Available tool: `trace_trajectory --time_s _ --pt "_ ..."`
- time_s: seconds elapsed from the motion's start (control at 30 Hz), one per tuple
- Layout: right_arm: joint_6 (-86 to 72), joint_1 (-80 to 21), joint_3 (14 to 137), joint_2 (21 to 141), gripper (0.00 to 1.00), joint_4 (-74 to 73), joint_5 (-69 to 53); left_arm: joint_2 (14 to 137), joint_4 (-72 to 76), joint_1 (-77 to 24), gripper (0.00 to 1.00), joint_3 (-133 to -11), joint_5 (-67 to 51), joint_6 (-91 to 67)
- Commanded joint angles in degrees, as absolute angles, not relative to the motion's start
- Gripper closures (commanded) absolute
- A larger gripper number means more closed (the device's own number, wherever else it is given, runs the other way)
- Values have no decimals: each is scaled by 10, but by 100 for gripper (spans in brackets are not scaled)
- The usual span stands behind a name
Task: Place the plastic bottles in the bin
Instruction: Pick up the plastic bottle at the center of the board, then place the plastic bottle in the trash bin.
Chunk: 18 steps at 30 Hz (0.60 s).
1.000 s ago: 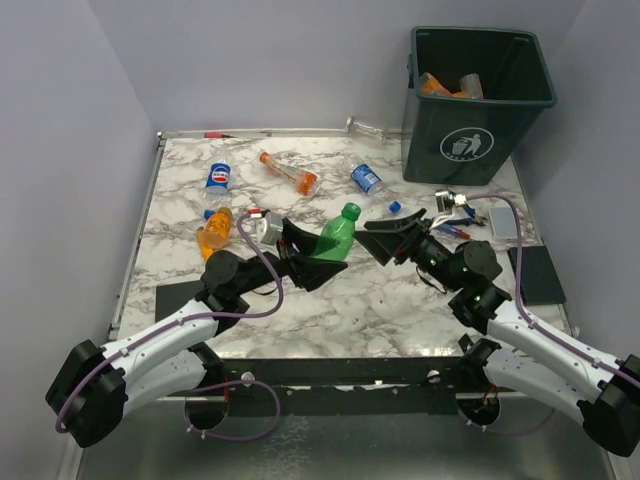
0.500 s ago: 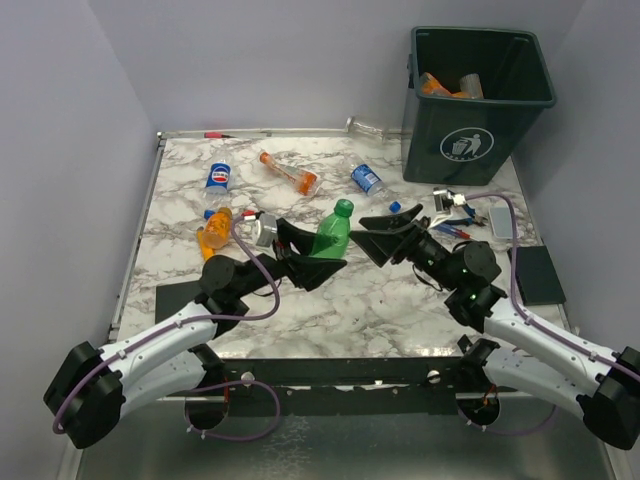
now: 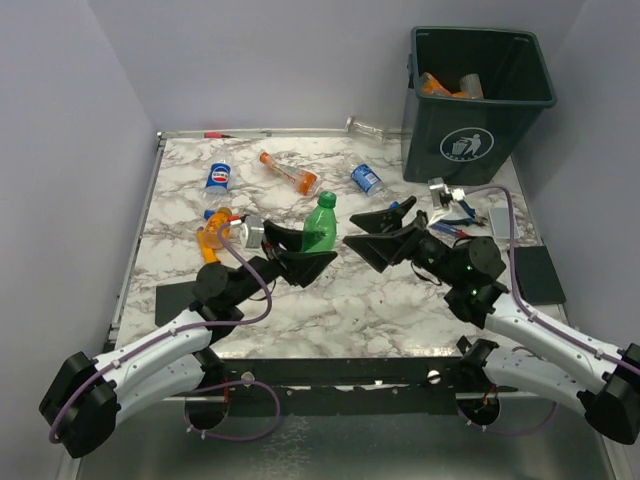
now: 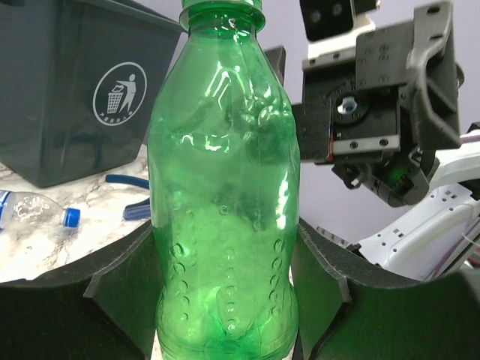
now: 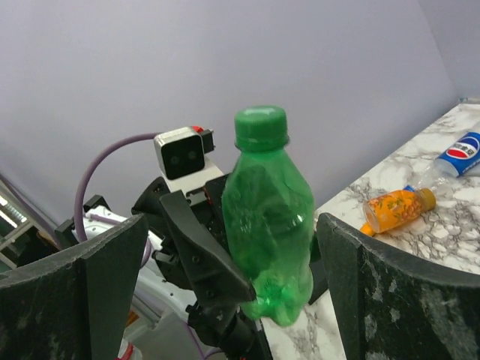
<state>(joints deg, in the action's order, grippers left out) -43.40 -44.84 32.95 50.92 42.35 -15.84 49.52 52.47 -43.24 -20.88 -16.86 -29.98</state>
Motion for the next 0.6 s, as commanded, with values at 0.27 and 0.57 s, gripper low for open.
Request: trace_trajectory --time_s 0.27,0.57 --pt "-383 -478 470 635 13 251 -176 510 555 -432 100 -212 -200 -316" --pt "-358 -490 505 669 49 205 -182 508 555 -433 90 -212 -214 -309"
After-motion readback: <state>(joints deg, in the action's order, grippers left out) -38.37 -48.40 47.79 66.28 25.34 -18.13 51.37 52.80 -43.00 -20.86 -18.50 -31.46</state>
